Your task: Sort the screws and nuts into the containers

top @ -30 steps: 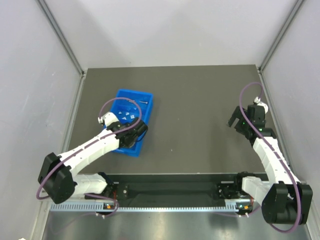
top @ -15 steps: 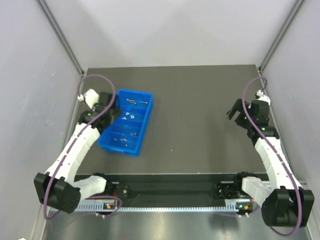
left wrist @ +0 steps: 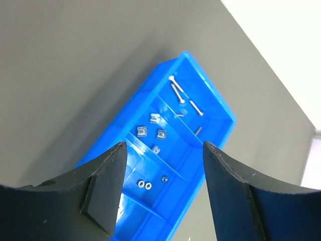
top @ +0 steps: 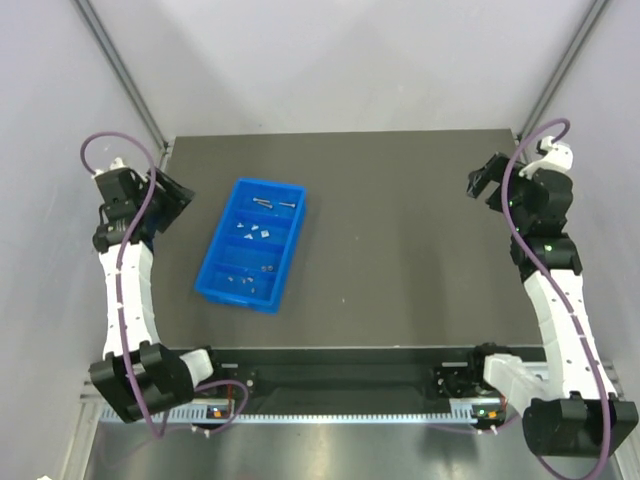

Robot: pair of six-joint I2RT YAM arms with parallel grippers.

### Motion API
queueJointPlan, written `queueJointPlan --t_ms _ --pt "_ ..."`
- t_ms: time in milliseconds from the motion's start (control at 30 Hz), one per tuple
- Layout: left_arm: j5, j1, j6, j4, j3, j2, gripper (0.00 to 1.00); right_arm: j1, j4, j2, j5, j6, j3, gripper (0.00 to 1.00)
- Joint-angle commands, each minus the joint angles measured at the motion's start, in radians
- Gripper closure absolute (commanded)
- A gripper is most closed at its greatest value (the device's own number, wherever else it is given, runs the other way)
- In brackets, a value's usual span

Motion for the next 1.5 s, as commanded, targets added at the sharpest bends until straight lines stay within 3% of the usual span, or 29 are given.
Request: queueJointPlan --t_ms 0,200,333,467,733,1467 --pt "0.152 0.015 0.104 0.049 0.012 -0.080 0.34 -0.008 0.037 -0.040 0.012 -0.049 0.022 0.00" --pt "0.127 0.015 0.162 0.064 -0.123 -0.240 0.35 -0.008 0.092 -0.118 -0.007 -0.019 -0.108 0.00" --pt "0.213 -0.019 0.179 0.149 -0.221 -0.370 0.36 -0.008 0.183 -0.189 -0.029 0.036 -0.262 0.00" --pt "0.160 -0.025 0.162 0.162 -0.273 -0.470 0.36 -0.008 0.249 -0.216 -0.085 0.072 -0.389 0.00" --pt "0.031 -0.051 0.109 0.174 -0.413 -0.651 0.36 -0.008 0.272 -0.285 -0.103 0.084 -0.483 0.00" --pt "-0.029 -0.051 0.081 0.124 -0.489 -0.675 0.36 -0.008 0.238 -0.288 -0.102 0.078 -0.449 0.00"
